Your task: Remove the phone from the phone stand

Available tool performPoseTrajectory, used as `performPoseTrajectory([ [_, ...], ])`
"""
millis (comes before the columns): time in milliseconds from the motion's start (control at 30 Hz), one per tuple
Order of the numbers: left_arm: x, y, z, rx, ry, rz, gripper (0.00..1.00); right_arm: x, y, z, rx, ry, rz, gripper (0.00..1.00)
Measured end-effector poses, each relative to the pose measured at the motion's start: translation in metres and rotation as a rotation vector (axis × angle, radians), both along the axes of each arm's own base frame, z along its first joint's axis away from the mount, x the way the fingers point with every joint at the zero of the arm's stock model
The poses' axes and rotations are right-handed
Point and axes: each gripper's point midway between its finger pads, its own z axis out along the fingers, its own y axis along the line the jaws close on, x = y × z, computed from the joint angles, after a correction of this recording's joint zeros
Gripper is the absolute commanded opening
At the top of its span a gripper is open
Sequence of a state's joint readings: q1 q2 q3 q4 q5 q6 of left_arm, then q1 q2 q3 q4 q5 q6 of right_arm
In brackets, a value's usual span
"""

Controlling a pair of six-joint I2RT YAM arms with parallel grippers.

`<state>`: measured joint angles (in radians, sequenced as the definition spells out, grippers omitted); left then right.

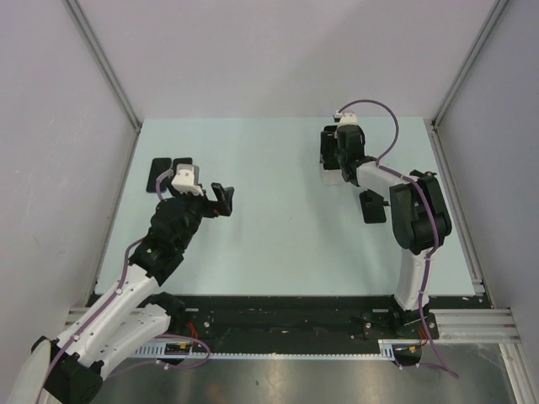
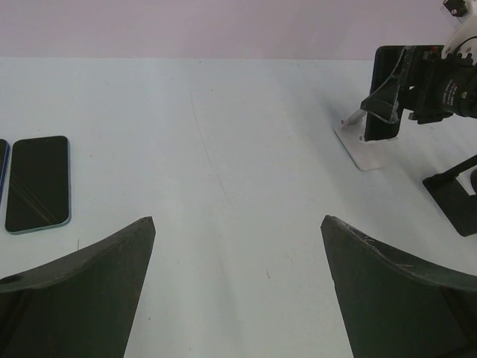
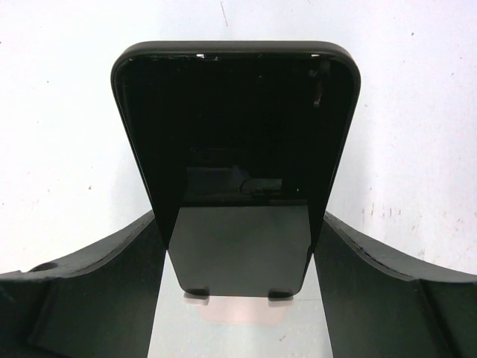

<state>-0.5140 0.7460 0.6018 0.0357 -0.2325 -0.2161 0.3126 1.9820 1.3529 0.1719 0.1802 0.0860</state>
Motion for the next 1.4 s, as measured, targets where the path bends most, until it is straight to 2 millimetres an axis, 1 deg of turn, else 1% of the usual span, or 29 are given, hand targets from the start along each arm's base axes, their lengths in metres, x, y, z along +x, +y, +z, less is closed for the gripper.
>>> performPoseTrajectory([
  [133, 0.000, -0.001, 0.000, 0.000, 0.001, -0.004, 0.99, -0.009, 0.004, 0.003, -0.008, 0.024, 0.012, 0.18],
  [233, 0.000, -0.002, 0.000, 0.000, 0.001, -0.009, 0.99, -0.015, 0.009, 0.011, 0.000, 0.030, 0.020, 0.16],
  [533, -0.002, -0.008, -0.002, -0.003, 0.007, -0.043, 0.99, -0.030, 0.018, 0.055, 0.047, -0.012, 0.027, 0.08],
  [667, -0.003, -0.014, -0.004, -0.007, 0.018, -0.068, 0.99, -0.045, 0.025, 0.077, 0.076, -0.019, 0.022, 0.05],
  [733, -0.003, -0.019, -0.006, -0.018, 0.028, -0.090, 0.99, -0.056, 0.032, 0.088, 0.098, -0.014, 0.024, 0.03],
  [867, -0.005, -0.038, -0.013, -0.064, 0.067, -0.151, 0.98, -0.086, 0.054, 0.112, 0.167, -0.001, 0.050, 0.01],
  [1033, -0.008, -0.069, -0.026, -0.116, 0.141, -0.241, 0.97, -0.121, 0.080, 0.131, 0.291, 0.048, 0.087, 0.00],
  [1100, -0.008, -0.082, -0.027, -0.129, 0.162, -0.278, 0.96, -0.133, 0.090, 0.138, 0.342, 0.062, 0.103, 0.00],
  [1200, -0.010, -0.105, -0.021, -0.150, 0.172, -0.341, 0.95, -0.154, 0.103, 0.141, 0.410, 0.096, 0.129, 0.00],
  [1267, -0.011, -0.117, -0.015, -0.164, 0.168, -0.372, 0.94, -0.168, 0.113, 0.139, 0.450, 0.127, 0.148, 0.00],
  [1400, -0.008, -0.137, -0.003, -0.187, 0.146, -0.416, 0.89, -0.194, 0.128, 0.129, 0.504, 0.188, 0.177, 0.00],
])
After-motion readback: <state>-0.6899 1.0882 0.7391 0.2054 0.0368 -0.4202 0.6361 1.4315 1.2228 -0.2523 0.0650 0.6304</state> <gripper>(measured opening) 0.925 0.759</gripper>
